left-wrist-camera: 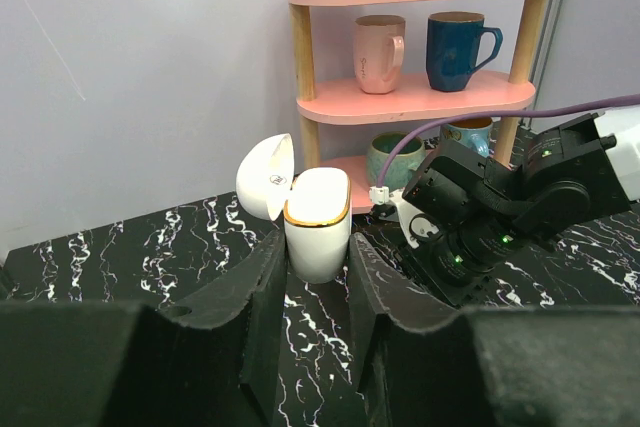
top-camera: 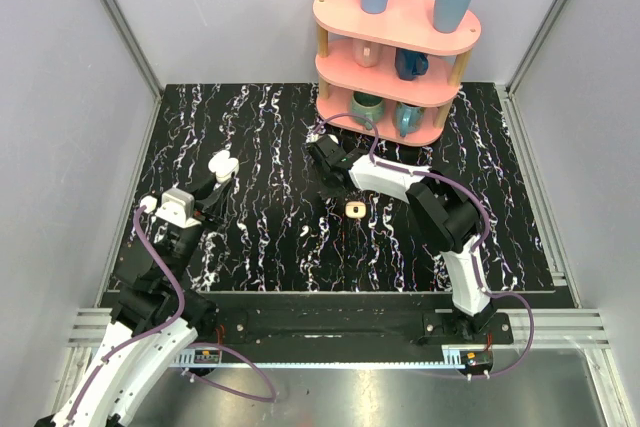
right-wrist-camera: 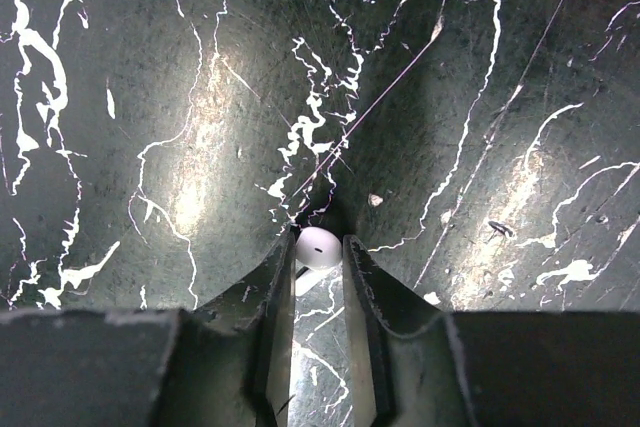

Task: Insert the wireless bluetooth earbuds into the charging case
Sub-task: Pick up the right earbud from the center of the board, then insert the right earbud into the right side groove of the charging case.

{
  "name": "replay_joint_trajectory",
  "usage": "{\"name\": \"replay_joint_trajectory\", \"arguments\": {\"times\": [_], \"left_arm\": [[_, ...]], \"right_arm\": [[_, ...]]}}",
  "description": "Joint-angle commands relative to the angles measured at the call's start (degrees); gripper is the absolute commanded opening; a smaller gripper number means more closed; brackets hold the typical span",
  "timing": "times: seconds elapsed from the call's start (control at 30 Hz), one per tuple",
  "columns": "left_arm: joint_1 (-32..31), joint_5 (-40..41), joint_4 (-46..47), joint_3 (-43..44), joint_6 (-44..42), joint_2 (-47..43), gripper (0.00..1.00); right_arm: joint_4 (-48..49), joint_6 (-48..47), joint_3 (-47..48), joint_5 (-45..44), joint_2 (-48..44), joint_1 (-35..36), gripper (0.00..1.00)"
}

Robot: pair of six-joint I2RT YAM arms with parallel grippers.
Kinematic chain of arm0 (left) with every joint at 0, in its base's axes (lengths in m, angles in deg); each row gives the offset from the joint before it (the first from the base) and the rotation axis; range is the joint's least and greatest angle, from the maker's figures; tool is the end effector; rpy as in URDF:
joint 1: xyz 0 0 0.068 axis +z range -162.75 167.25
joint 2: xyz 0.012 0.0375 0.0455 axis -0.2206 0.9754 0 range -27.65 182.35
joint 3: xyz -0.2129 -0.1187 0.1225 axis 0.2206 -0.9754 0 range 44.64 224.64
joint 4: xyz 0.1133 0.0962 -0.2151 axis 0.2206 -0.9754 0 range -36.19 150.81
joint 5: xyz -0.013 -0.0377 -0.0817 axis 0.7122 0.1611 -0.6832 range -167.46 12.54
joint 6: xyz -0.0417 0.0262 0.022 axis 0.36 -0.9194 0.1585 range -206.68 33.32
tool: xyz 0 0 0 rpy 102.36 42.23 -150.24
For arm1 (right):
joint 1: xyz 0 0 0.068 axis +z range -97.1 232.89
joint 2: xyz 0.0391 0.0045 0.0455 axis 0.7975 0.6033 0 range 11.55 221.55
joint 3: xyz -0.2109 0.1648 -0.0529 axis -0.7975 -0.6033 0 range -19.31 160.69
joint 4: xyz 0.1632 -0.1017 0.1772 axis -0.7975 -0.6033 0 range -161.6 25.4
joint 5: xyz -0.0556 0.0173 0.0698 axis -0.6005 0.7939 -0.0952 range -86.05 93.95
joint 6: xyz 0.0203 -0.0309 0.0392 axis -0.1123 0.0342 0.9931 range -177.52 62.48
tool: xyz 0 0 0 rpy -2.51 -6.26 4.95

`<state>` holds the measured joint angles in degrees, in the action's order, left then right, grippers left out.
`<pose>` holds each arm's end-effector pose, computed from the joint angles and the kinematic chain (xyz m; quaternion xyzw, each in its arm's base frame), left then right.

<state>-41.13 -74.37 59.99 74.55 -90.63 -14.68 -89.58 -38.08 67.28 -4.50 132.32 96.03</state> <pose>0.0756 -0.0386 0.3320 0.1465 0.5830 -0.1533 0.7843 0.3301 0.3022 0.1586 -0.1782 0.9449 0.0770 0.2635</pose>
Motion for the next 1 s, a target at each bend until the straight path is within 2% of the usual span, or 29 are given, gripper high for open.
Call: {"name": "replay_joint_trajectory", "arguments": {"times": [0.0,0.07,0.1,0.23,0.33,0.47,0.6,0.8,0.97], "left_arm": [[0.34,-1.33,1.88,2.26,0.96,0.83,0.00],[0.43,-1.42,1.96,2.43,1.04,1.09,0.00],[0.35,-1.42,1.88,2.35,1.04,1.18,0.00],[0.52,-1.77,1.35,2.87,1.83,2.05,0.00],[0.52,-2.65,0.91,3.75,2.62,3.55,0.00],[0.52,-5.37,0.91,5.33,3.76,6.01,0.00],[0.52,-8.19,0.99,5.86,5.51,7.59,0.00],[0.52,-11.35,1.61,6.65,6.32,9.79,0.00],[0.52,-16.18,1.43,8.41,7.81,13.47,0.00]], "right_arm": [[-0.43,-0.46,1.57,-0.69,0.69,0.28,0.25],[-0.17,-0.63,1.48,-0.87,0.43,0.28,0.24],[-0.17,-0.81,1.39,-1.04,0.26,0.28,0.15],[2.64,-1.68,-1.67,-2.80,-4.20,0.37,0.12],[8.43,-4.31,-6.59,-6.66,-10.87,1.68,0.12],[21.33,-10.11,-14.76,-17.27,-21.17,4.75,0.11],[31.28,-13.02,-22.67,-20.90,-30.40,6.87,0.12],[43.50,-23.99,-27.42,-27.23,-39.99,12.05,0.12],[52.98,-33.74,-28.58,-26.89,-45.70,15.57,0.12]]}}
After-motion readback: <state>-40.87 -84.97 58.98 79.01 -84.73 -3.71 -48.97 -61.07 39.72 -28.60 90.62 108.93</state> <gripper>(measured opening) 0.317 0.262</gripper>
